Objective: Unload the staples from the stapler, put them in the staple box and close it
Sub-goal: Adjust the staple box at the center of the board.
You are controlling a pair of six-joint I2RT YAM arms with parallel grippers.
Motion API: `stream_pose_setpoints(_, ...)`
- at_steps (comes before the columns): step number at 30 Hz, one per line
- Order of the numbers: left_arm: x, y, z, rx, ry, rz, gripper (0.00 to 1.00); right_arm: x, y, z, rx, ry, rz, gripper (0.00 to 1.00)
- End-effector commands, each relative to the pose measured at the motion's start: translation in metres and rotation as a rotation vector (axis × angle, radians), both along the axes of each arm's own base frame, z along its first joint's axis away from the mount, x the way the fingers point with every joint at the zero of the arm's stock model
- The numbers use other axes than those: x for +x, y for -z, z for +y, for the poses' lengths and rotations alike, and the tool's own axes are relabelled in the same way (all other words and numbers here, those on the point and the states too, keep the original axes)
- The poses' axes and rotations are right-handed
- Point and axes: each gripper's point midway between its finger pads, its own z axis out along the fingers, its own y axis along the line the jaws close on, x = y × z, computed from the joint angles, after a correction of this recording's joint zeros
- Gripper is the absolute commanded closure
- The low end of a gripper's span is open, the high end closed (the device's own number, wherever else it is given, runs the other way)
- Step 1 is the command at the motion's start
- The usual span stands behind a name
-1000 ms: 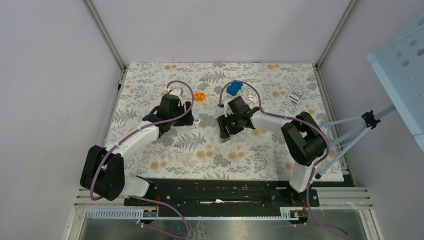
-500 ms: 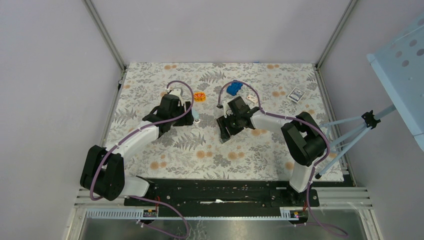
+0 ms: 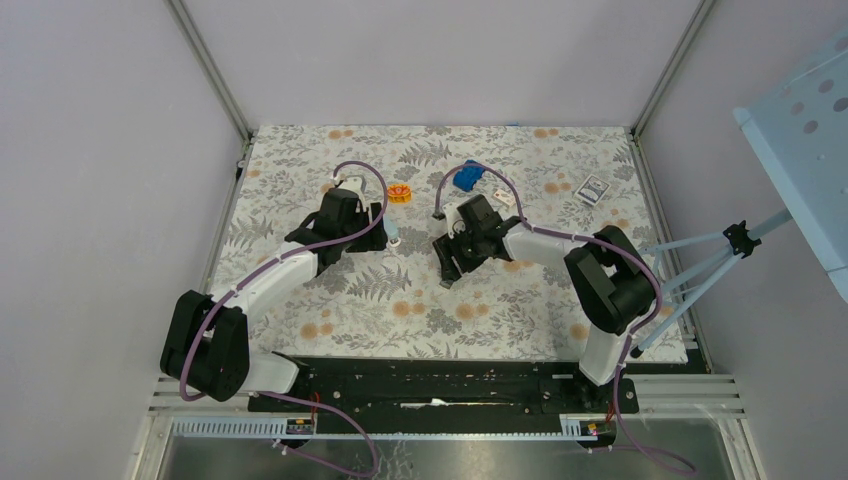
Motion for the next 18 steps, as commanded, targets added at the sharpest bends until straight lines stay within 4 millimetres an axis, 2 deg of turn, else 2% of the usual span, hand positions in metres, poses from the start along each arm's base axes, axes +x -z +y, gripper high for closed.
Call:
stream_pose_setpoints(1, 0.017, -0.029, -0.006, -0.026, 0.004, -0.094, 0.27, -0.033, 0.019, -0.016, -0.065, -0.036, 0.1, 0.33)
stream_pose_setpoints(6, 0.016, -0.029, -0.006, -0.026, 0.004, -0.094, 0.27, -0.029, 0.012, -0.018, -0.059, -0.015, 0.056, 0.43)
stream_pose_setpoints(9, 0.017, -0.029, -0.006, -0.027, 0.004, -0.096, 0.27, -0.025, 0.006, -0.019, -0.047, 0.007, 0.02, 0.45)
stream_pose_setpoints(18, 0.016, -0.03, -0.006, -0.03, 0.004, -0.098, 0.27, -0.008, -0.023, -0.015, 0.039, 0.181, -0.055, 0.36)
